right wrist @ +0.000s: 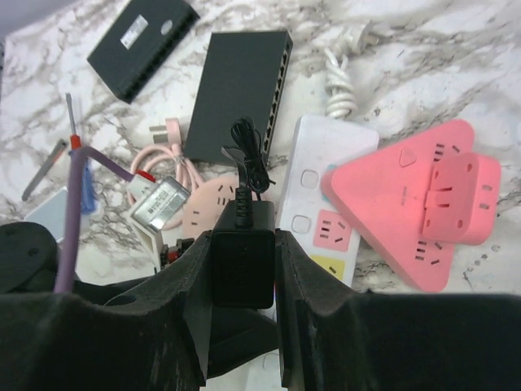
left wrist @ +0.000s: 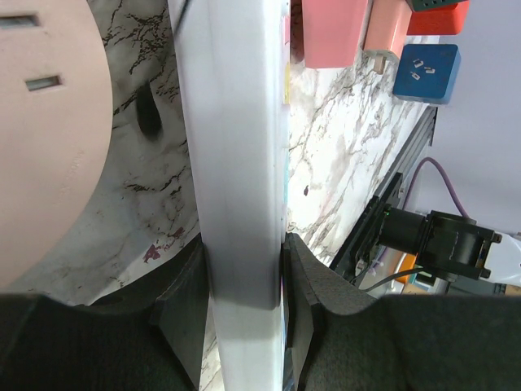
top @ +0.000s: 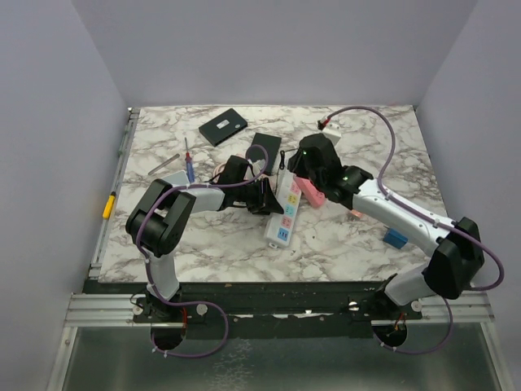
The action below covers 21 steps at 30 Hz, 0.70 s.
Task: Pull the plug off the socket
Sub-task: Place the plug at the center of the board.
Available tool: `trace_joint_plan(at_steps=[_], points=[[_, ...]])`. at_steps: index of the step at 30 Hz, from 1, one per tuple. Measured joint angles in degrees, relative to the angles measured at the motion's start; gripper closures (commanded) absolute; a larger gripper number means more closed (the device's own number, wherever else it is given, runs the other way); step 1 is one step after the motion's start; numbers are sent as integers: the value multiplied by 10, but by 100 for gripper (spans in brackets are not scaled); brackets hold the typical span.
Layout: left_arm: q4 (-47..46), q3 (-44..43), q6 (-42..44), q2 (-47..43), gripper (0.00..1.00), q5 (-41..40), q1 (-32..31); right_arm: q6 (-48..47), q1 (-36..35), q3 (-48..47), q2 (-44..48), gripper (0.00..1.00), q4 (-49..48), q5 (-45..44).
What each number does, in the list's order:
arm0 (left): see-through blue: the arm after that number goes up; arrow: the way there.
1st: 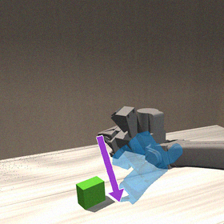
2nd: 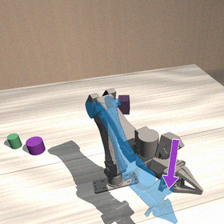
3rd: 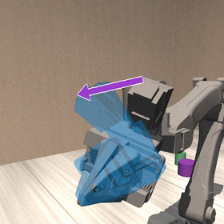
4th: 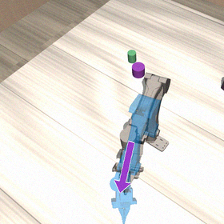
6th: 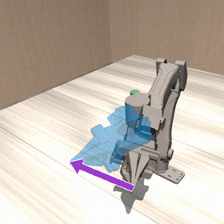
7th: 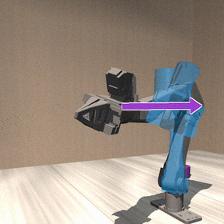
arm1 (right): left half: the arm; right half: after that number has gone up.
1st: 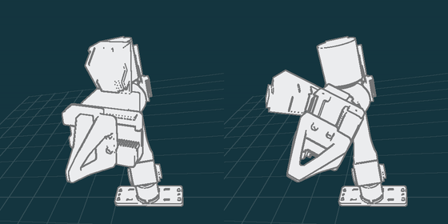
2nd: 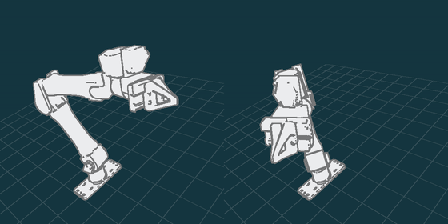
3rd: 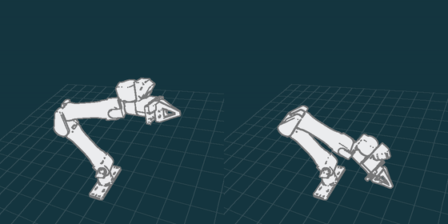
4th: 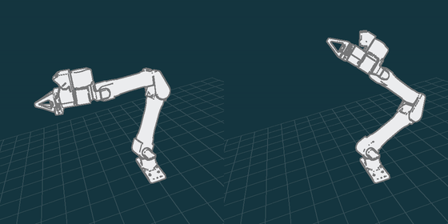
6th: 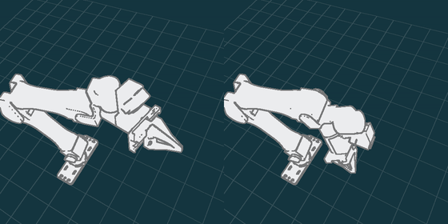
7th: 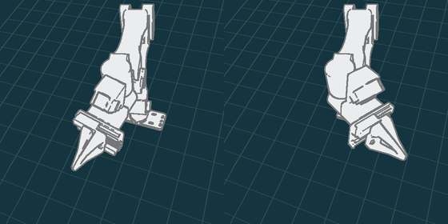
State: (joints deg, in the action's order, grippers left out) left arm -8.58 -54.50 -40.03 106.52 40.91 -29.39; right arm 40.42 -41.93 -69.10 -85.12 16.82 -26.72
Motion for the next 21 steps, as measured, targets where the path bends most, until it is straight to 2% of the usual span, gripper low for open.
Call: trace_joint_plan(at_steps=[9, 15, 21], points=[[0, 0, 0, 0, 100, 0, 0, -38, 0, -21, 73, 100, 42, -91], [0, 0, 0, 0, 100, 0, 0, -67, 0, -29, 127, 100, 100, -184], [-1, -1, 0, 2, 100, 0, -1, -114, 0, -31, 212, 100, 116, -271]])
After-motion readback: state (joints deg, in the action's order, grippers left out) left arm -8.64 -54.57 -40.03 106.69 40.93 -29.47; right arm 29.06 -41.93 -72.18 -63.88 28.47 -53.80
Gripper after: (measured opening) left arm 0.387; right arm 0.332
